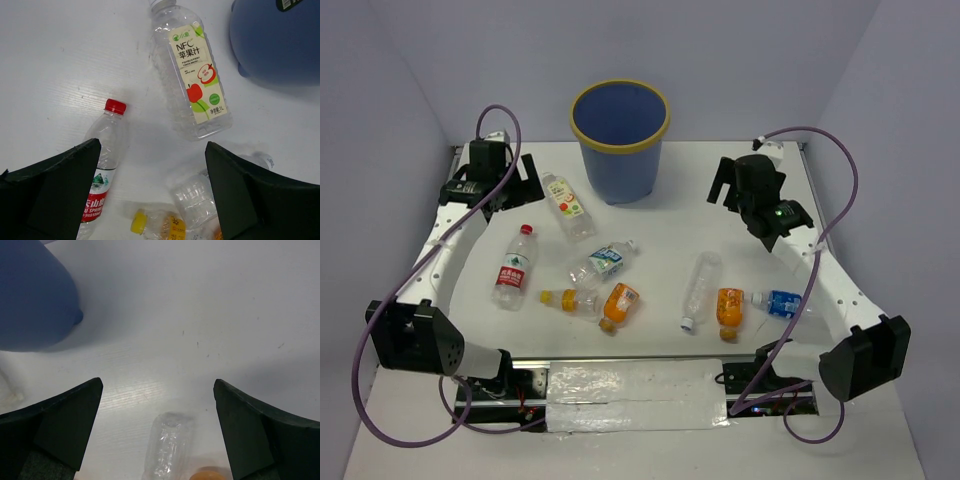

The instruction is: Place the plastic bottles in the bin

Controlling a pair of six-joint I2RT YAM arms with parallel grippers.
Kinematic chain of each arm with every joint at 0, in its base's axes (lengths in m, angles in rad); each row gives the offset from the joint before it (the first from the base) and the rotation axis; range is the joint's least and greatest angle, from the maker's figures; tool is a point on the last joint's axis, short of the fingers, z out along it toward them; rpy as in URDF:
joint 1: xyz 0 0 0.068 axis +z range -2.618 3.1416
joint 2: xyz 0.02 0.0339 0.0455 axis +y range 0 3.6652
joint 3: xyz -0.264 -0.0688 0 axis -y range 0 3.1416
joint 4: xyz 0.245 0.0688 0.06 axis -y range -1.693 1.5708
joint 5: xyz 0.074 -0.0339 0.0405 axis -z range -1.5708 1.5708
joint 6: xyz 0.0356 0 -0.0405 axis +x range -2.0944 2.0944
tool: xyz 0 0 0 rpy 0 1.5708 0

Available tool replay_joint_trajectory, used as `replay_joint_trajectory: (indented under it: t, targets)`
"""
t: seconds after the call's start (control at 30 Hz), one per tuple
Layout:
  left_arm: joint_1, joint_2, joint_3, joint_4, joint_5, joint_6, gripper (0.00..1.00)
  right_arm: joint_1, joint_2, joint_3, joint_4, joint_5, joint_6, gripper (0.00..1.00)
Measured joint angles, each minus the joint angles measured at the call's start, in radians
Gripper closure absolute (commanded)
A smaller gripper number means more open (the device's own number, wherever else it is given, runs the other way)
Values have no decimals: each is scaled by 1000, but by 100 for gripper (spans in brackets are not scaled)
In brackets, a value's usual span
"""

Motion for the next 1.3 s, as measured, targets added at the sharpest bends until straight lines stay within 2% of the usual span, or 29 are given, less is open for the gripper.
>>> replay_joint_trajectory:
  t: [0.33,0.43,0.73,1.07,1.17,1.2,1.27,1.3]
  targets:
    - [0,11,-1,-71,-96,-34,3,0,-18,-3,-4,69,13,0]
    - [8,22,-25,-101,-128,-60,1,0,-27,-6,-3,80,19,0]
    - [23,139,-150,-188,-146,-111,1,0,-59,-39,6,58,38,0]
    - [57,265,-183,-179,-190,-141,1,0,-52,-39,14,34,46,0]
    - [58,293,-188,-162,-191,-156,10,0,-52,-39,15,34,50,0]
    - [59,300,-192,-156,-192,-156,19,0,-52,-39,15,34,53,0]
    - [61,303,-193,-151,-194,-159,28,0,-51,-39,14,34,54,0]
    - [62,302,-193,-147,-197,-158,35,0,-51,-39,14,34,55,0]
